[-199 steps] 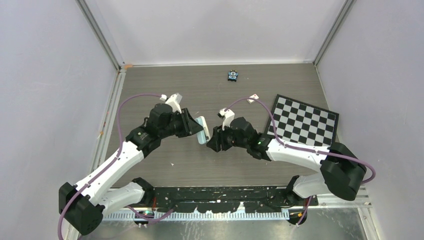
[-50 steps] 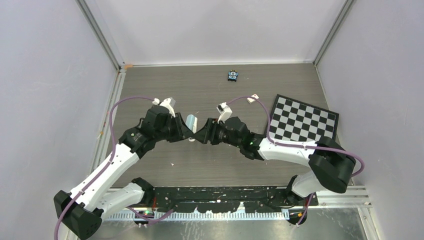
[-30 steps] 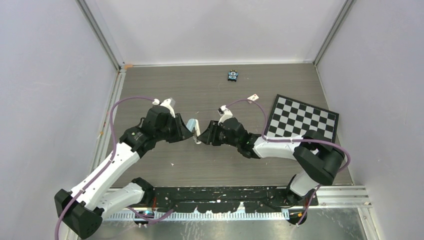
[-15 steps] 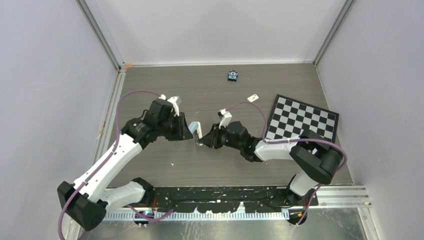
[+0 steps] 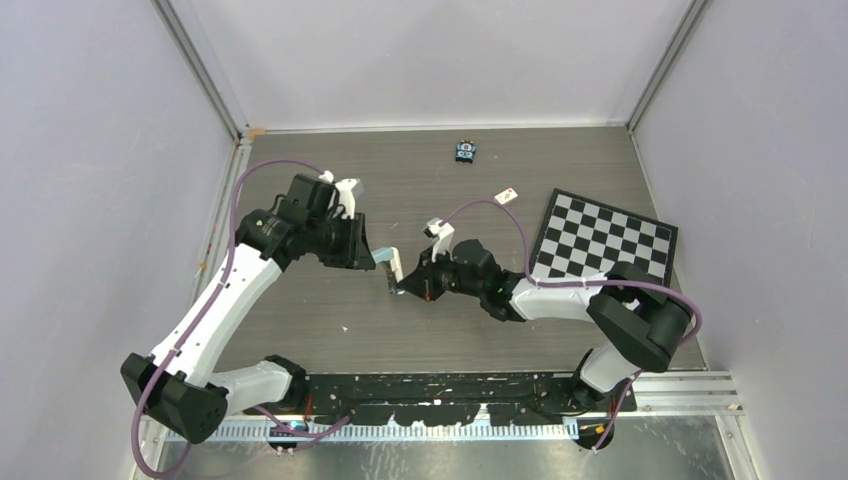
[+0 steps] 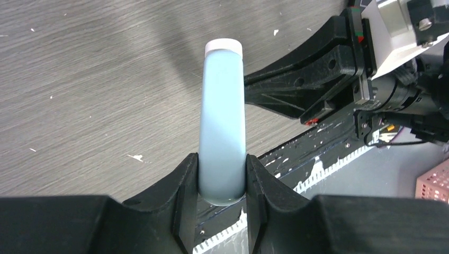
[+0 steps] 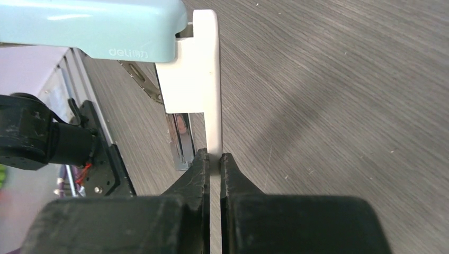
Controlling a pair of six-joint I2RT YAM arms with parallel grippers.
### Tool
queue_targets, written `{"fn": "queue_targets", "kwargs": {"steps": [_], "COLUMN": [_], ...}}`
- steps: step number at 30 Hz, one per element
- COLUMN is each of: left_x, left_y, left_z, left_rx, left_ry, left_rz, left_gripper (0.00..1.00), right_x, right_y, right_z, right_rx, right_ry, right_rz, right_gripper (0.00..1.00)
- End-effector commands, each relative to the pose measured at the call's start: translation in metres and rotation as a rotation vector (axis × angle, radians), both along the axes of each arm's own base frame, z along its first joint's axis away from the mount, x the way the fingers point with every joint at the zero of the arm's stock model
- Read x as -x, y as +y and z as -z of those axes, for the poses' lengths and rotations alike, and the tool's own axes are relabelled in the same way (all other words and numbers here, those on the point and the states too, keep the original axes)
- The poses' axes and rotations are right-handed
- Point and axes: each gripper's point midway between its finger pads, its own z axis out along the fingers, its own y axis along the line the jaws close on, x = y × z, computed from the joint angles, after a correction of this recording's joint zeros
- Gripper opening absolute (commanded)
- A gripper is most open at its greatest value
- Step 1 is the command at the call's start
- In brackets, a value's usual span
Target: Load the staples into the stapler
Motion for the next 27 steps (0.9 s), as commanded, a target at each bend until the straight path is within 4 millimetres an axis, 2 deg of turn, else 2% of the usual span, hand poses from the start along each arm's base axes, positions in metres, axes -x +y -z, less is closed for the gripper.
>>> {"fn": "queue_targets", "kwargs": {"steps": [1, 8, 12, 18, 22, 27], "left_x": [-0.002, -0.008, -0.018, -0.024, -0.034, -0.04], "left_y": [0.005, 0.003, 0.003, -0.003, 0.004, 0.002], "left_z": [-0.025, -0.019, -0.022, -0.024, -0.025, -0.026], "left_rx": [0.015, -0.013, -0.003, 0.018, -0.038, -0.039], "left_ry": [-0.108, -0.108, -0.094, -0.085, -0.1, -0.085], "left_rz": [0.109, 0.228, 0.217, 0.223, 0.221, 0.228], "left_gripper": [0.0, 0.0, 0.0, 0.0, 0.0, 0.0], "right_x": [0.005, 0.012, 0.016, 0.018, 0.016, 0.02], "right_y": [-0.04, -0.043, -0.047, -0.04, -0.043, -0.039], "right_z": [0.054, 0.046, 0.044, 0.035, 0.038, 0.037], "right_rx": [0.284, 0.297, 0.312, 0.281, 0.297, 0.278], "right_ry": [0.054, -0.011, -0.036, -0.04, -0.052, -0.045], "right_rz": [0.006, -0.07, -0.1, -0.116, -0.109, -0.139], "right_gripper": [0.01, 0.01, 0.01, 0.01, 0.01, 0.01]}}
